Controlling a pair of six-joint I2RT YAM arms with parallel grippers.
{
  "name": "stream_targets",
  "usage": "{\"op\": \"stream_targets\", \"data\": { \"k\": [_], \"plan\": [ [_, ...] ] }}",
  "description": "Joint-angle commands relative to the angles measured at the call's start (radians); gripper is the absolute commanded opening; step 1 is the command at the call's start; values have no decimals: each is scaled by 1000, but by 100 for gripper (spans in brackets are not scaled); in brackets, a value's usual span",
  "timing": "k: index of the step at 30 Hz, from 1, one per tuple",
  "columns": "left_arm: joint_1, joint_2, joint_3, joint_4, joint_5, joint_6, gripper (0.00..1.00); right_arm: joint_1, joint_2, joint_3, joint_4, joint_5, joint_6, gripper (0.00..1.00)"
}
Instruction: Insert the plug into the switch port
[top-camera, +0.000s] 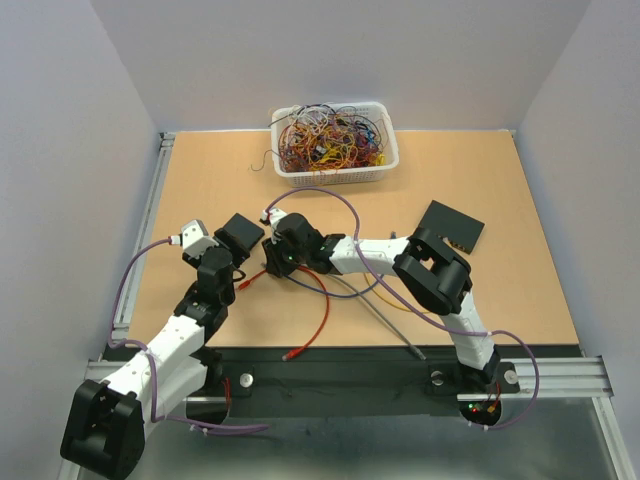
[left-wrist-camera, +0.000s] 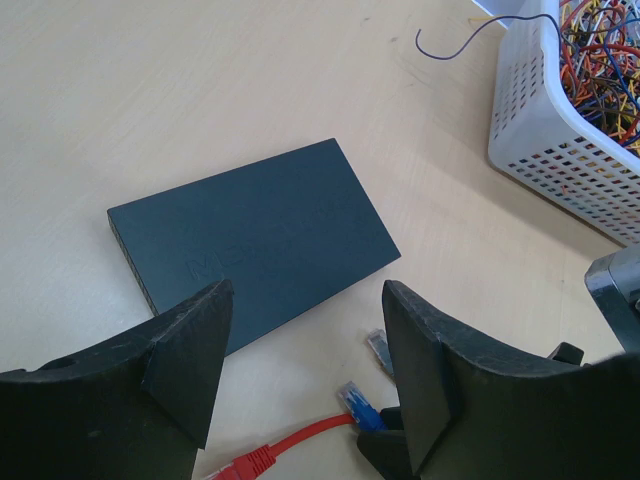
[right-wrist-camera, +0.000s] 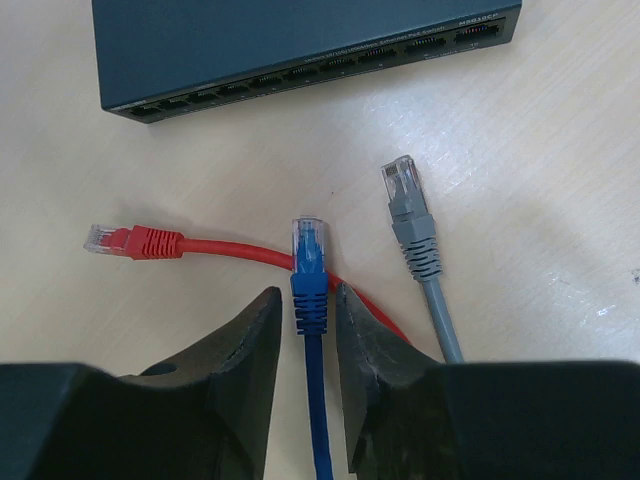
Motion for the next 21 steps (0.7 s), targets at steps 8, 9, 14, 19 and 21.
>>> {"op": "stream_targets", "data": {
  "k": [8,9,14,19,21],
  "plan": [
    [-9,4,52,25,-35,16,72,-6,-1,29,45,-15,2,17],
    [-11,3,50,25,-35,16,72,-6,-7,27,45,-17,-1,11],
    [-11,-6,47,27,-33,16,73,-7,-90,-10,42,-1,-30,1],
    [-11,-15,44,27,-39,17,76,-3,-277,-180,67,-69,-115,1],
    [-12,-17,46,24,-38,19,78,11,-384,-255,97,-95,-133,1]
  ]
}}
